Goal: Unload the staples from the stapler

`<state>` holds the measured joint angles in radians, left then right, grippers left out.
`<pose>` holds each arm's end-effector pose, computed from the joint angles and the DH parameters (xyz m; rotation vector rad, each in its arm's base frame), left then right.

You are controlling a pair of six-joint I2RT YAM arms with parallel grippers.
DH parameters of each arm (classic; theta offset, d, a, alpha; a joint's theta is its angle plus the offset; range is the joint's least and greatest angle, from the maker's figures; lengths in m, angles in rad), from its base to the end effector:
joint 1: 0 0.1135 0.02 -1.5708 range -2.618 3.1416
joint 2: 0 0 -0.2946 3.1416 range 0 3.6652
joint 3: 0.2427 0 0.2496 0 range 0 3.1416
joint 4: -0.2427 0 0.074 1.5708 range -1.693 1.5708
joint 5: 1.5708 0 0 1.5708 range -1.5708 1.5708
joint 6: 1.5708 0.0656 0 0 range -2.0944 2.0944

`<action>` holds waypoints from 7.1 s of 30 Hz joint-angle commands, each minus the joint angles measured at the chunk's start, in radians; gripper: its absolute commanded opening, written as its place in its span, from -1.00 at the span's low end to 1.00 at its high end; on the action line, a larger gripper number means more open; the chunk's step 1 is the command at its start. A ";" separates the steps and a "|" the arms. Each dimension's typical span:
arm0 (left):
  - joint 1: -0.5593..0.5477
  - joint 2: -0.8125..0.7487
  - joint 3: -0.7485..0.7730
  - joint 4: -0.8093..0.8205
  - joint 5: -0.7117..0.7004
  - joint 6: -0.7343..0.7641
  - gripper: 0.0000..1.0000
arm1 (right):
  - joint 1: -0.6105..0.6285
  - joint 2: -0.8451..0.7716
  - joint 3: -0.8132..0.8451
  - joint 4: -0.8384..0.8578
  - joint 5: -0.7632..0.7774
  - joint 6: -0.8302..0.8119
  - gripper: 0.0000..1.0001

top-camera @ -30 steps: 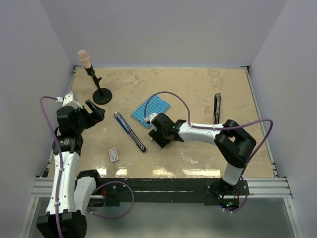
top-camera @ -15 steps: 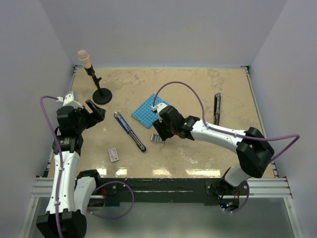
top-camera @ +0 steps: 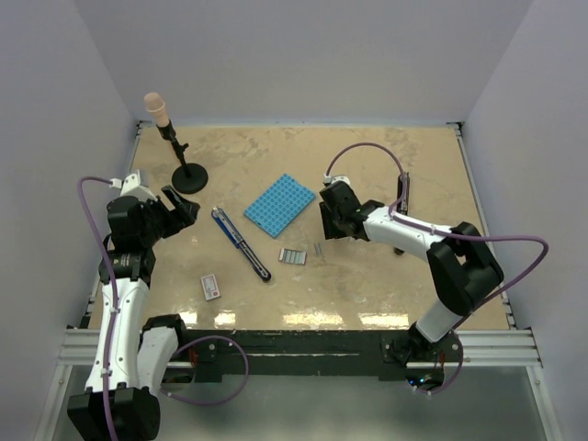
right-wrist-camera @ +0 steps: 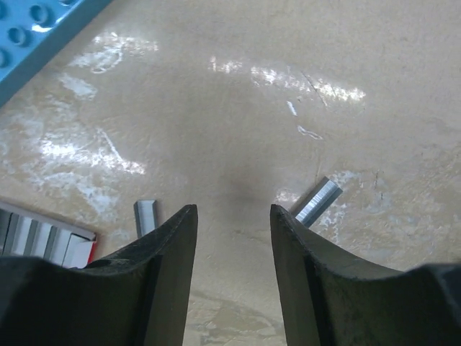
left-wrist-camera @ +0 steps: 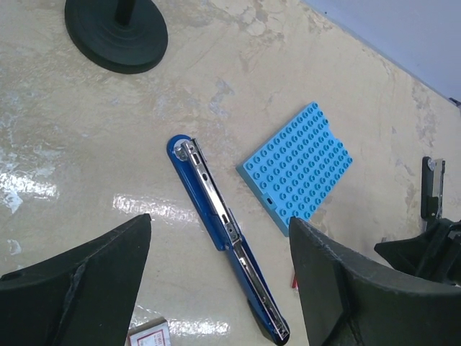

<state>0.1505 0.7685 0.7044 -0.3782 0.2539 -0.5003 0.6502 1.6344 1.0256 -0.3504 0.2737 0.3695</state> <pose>0.1785 0.0104 0.3038 -0.4921 1.9698 -0.4772 0.2897 0.1981 0.2059 -0.2400 2.4690 0.0840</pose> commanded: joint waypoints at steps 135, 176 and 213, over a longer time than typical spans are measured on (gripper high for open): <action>-0.755 0.497 -0.121 1.322 0.443 -0.524 0.07 | -0.130 -0.545 -0.371 0.944 -0.927 0.582 -0.54; -0.758 0.422 -0.135 0.968 0.302 -0.344 -0.64 | -0.129 -0.637 -0.312 0.694 -0.748 0.473 0.27; -1.029 0.951 0.471 -0.148 -0.421 -0.129 -0.69 | -0.130 -0.817 -0.272 0.255 -0.315 0.264 0.97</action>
<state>-0.8688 1.6924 1.1252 -0.5133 -0.1429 -0.6346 0.5190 0.8234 0.7311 -0.1081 -0.0628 0.6518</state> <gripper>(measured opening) 0.230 0.986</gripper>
